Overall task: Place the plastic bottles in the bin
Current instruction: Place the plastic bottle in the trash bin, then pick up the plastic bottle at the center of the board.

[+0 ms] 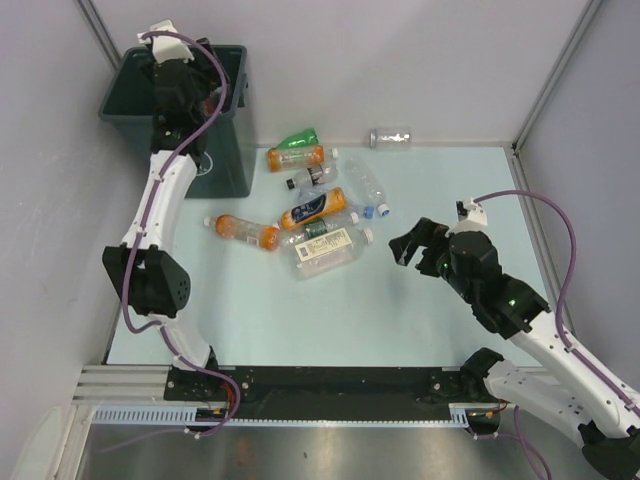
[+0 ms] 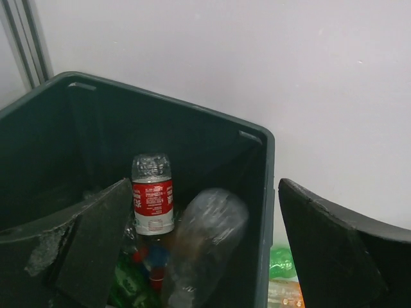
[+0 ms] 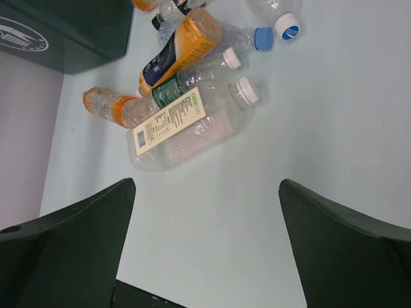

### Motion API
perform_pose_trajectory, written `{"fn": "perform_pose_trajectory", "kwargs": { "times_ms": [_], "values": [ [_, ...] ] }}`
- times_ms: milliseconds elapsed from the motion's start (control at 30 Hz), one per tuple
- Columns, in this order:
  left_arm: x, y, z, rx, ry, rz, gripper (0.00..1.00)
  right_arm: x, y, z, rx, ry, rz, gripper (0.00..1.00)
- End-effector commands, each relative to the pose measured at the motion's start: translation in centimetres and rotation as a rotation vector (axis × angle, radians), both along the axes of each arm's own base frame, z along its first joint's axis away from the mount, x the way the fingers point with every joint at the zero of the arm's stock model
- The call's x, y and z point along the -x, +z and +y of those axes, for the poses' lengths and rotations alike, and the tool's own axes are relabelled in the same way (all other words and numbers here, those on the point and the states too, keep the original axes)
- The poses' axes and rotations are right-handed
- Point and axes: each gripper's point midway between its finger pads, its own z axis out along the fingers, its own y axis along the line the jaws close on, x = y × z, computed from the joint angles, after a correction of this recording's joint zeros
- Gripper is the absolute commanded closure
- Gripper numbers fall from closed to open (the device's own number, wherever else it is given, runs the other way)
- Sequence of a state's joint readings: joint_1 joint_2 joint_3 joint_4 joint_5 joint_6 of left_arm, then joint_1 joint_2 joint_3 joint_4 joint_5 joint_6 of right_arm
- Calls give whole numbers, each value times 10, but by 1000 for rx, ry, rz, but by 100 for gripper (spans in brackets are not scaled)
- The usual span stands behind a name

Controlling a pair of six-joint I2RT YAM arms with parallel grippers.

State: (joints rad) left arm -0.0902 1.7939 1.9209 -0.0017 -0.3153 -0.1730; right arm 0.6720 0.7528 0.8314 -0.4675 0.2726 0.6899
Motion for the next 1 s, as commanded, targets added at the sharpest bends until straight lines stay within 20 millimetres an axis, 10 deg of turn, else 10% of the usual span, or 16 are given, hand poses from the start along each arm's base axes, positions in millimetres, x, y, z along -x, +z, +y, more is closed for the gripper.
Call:
{"fn": "perform_pose_trajectory", "kwargs": {
  "times_ms": [0, 333, 967],
  "values": [
    [16, 33, 12, 1, 53, -93, 0, -1, 1, 1, -24, -12, 2, 0],
    [85, 31, -1, 131, -46, -83, 0, -3, -13, 2, -51, -40, 34, 0],
    [199, -161, -15, 346, -69, 385, 0, 15, -63, -12, 0, -85, 168, 0]
  ]
}}
